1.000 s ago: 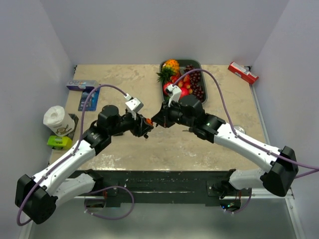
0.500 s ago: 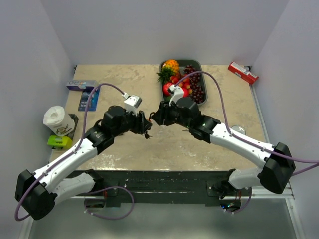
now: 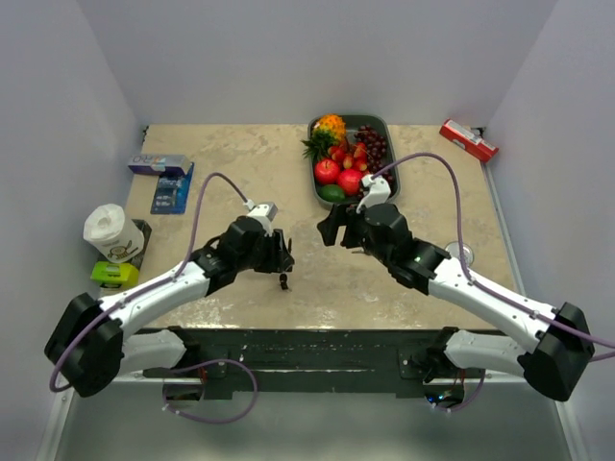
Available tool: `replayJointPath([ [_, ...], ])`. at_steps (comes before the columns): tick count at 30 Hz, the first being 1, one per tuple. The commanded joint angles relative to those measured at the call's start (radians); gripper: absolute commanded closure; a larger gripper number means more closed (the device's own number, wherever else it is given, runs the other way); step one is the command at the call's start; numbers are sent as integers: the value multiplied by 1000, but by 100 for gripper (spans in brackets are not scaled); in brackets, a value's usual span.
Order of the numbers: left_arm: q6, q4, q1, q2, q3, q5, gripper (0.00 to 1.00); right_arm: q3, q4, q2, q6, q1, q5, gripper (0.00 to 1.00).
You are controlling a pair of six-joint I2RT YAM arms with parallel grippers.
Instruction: Unlock with the key
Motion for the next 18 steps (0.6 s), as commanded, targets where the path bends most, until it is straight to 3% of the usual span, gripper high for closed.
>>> replayJointPath([
  [1,-63,130,-31,75,41,79,100,-39,26,-57,3,-7,70,17],
  [5,-80,253,-31,149,46,139,100,-59,19,-92,3,-8,76,16],
  [18,9,153,12,406,201,10,100,-102,26,-152,21,-10,50,16],
])
